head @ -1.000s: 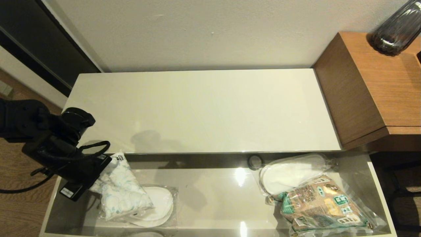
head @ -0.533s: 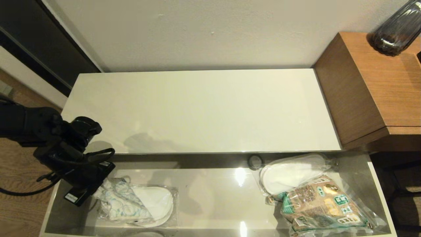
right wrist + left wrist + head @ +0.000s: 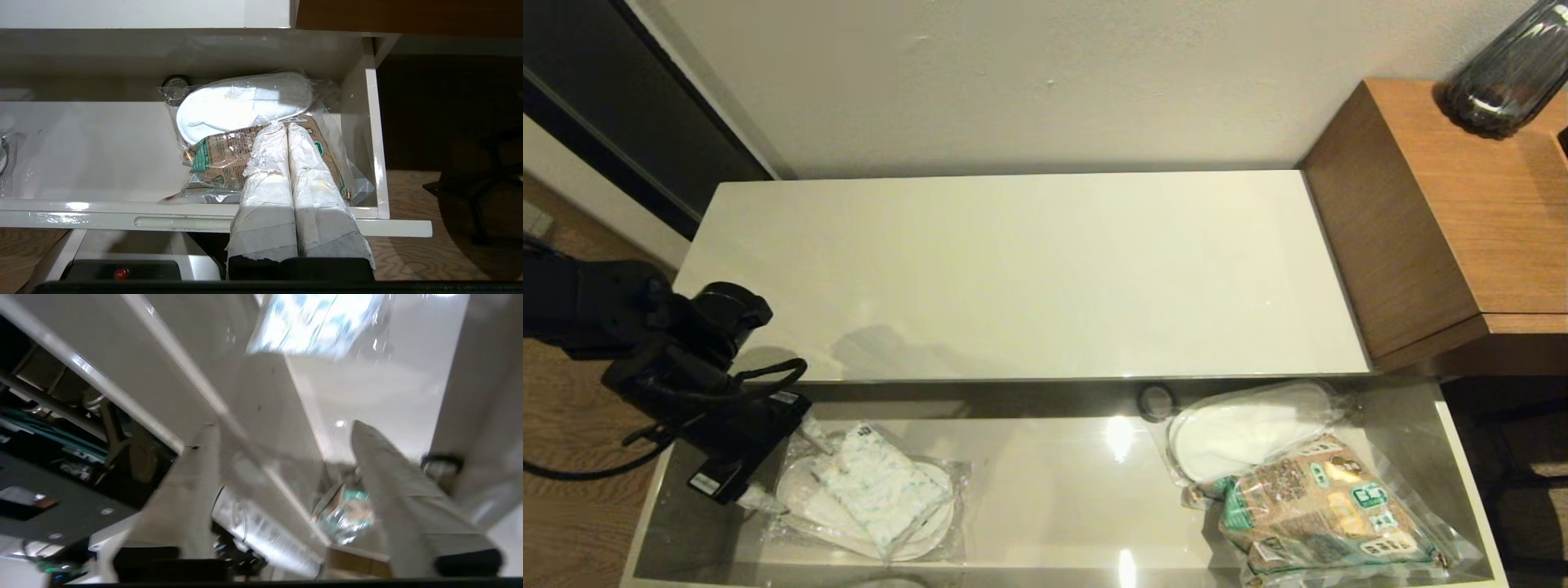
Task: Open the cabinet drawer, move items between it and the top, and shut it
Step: Put the tissue in the drawer, then close the drawer
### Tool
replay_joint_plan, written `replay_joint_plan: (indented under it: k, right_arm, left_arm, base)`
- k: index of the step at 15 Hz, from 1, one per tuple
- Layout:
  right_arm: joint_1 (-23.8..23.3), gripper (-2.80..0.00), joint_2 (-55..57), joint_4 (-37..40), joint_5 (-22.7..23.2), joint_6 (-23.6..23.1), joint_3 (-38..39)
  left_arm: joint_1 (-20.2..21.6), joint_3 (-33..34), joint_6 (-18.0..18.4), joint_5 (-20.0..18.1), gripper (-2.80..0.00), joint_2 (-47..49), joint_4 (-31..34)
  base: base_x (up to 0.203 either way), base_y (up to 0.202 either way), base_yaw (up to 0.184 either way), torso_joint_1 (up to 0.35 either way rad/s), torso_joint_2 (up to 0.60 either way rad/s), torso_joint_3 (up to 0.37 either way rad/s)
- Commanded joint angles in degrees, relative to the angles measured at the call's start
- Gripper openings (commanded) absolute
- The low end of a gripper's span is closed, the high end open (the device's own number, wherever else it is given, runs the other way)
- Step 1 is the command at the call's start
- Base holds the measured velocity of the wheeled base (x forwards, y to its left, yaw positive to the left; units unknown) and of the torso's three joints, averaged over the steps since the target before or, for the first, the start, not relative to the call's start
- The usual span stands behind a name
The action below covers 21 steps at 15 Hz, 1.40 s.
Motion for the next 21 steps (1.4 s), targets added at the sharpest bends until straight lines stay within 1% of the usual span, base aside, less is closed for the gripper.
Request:
replay_joint_plan:
  k: [1, 2, 3, 5, 6, 7, 8, 10, 12, 13, 15, 17, 18, 21]
  right_arm:
    - [0.0, -2.80, 0.0, -0.1, 0.0, -0.1, 0.0]
    - [0.0, -2.80, 0.0, 0.0, 0.0, -0.1, 0.0]
    - [0.0, -2.80, 0.0, 0.0, 0.0, -0.1, 0.0]
    - [0.0, -2.80, 0.1, 0.0, 0.0, -0.1, 0.0]
    - [0.0, -2.80, 0.0, 0.0, 0.0, -0.1, 0.0]
    - [0.0, -2.80, 0.0, 0.0, 0.0, -0.1, 0.0]
    - [0.0, -2.80, 0.0, 0.0, 0.1, -0.1, 0.0]
    - [0.0, -2.80, 0.0, 0.0, 0.1, -0.1, 0.0]
    - [0.0, -2.80, 0.0, 0.0, 0.0, -0.1, 0.0]
    - [0.0, -2.80, 0.1, 0.0, 0.0, -0.1, 0.0]
    - [0.0, -2.80, 0.0, 0.0, 0.0, -0.1, 0.0]
    - [0.0, -2.80, 0.0, 0.0, 0.0, -0.1, 0.0]
    - [0.0, -2.80, 0.0, 0.0, 0.0, -0.1, 0.0]
    - [0.0, -2.80, 0.0, 0.0, 0.1, -0.1, 0.0]
  left_arm:
    - [-0.1, 3.7, 2.7, -1.0, 0.00, -7.4, 0.2]
    - [-0.1, 6.4, 5.9, -1.2, -2.80, -11.0, 0.2]
    - [-0.1, 9.8, 10.0, -1.2, -2.80, -14.7, 0.1]
    - [-0.1, 17.4, 22.3, -1.3, -2.80, -20.4, -0.1]
    - [-0.1, 21.2, 29.4, -1.2, -2.80, -21.9, -0.1]
    - [-0.1, 24.6, 35.6, -1.0, -2.80, -23.1, -0.2]
    - [-0.1, 27.2, 39.2, -0.6, -2.80, -23.9, -0.3]
    - [-0.3, 30.6, 42.1, -0.2, -2.80, -23.8, -2.7]
    - [-0.4, 35.1, 42.5, 0.5, -2.80, -21.1, -10.4]
    - [-1.1, 38.1, 42.8, 1.5, -2.80, -19.8, -13.8]
    - [-2.1, 43.2, 44.9, 3.6, -2.80, -15.9, -21.7]
    - [-2.3, 46.3, 46.3, 4.1, -2.80, -12.6, -30.3]
    - [-2.3, 47.5, 46.5, 4.1, -2.80, -11.4, -32.2]
    - [-2.4, 48.4, 46.6, 4.6, -2.80, -8.9, -33.1]
  base:
    - [0.000, 0.000, 0.000, 0.000, 0.00, 0.000]
    - [0.000, 0.000, 0.000, 0.000, 0.00, 0.000]
    - [0.000, 0.000, 0.000, 0.000, 0.00, 0.000]
    - [0.000, 0.000, 0.000, 0.000, 0.00, 0.000]
    - [0.000, 0.000, 0.000, 0.000, 0.00, 0.000]
    - [0.000, 0.000, 0.000, 0.000, 0.00, 0.000]
    - [0.000, 0.000, 0.000, 0.000, 0.00, 0.000]
    - [0.000, 0.000, 0.000, 0.000, 0.00, 0.000]
    - [0.000, 0.000, 0.000, 0.000, 0.00, 0.000]
    - [0.000, 0.000, 0.000, 0.000, 0.00, 0.000]
    - [0.000, 0.000, 0.000, 0.000, 0.00, 0.000]
    - [0.000, 0.000, 0.000, 0.000, 0.00, 0.000]
    - [0.000, 0.000, 0.000, 0.000, 0.00, 0.000]
    - [0.000, 0.000, 0.000, 0.000, 0.00, 0.000]
